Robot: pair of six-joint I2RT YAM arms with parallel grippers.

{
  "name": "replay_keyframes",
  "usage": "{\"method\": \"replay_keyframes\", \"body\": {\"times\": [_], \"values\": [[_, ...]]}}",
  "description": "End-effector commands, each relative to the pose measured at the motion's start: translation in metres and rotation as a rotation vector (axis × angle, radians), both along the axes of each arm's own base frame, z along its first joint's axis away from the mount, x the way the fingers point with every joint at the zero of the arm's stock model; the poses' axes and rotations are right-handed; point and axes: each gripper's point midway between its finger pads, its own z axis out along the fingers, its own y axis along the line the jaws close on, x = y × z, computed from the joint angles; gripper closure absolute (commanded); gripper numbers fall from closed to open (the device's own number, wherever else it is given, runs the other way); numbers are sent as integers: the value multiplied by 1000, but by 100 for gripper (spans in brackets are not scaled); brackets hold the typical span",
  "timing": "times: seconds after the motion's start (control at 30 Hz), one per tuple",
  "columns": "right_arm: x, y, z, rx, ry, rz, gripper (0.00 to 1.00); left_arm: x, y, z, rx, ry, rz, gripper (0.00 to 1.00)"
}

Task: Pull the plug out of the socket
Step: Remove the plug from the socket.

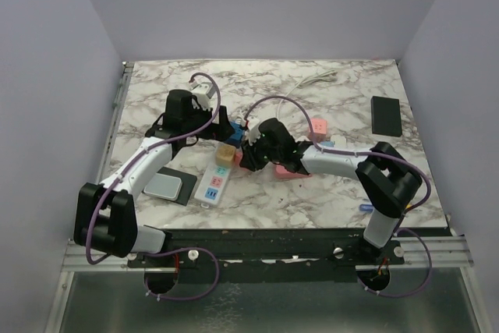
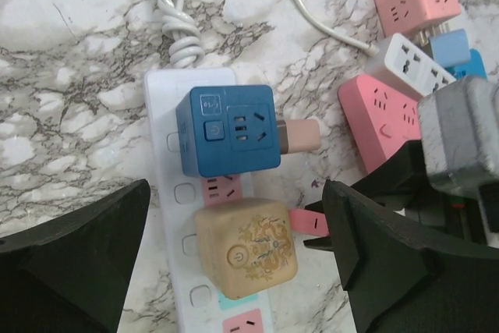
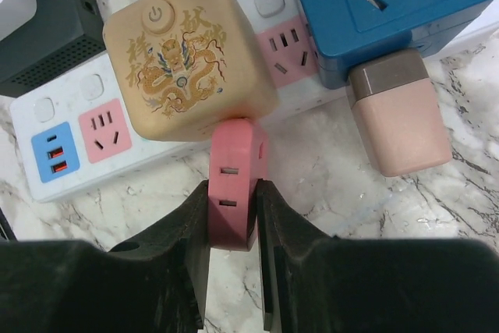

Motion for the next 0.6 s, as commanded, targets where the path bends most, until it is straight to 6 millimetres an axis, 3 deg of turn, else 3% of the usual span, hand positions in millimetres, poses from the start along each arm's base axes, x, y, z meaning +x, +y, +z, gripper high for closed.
{"method": "replay_keyframes", "body": {"times": [0.0, 0.13, 0.4, 0.57], "values": [[11, 3, 4, 53, -10, -118, 70, -21, 0, -20, 39, 10, -72, 4], [14, 4, 6, 79, -35, -123, 70, -35, -5, -32, 40, 39, -106, 4], [19, 5, 7, 76, -53, -131, 77, -48, -10, -32, 123, -20, -100, 4], [20, 6, 5, 74, -47, -136, 81, -44, 6, -44, 212, 0, -13, 4]]}}
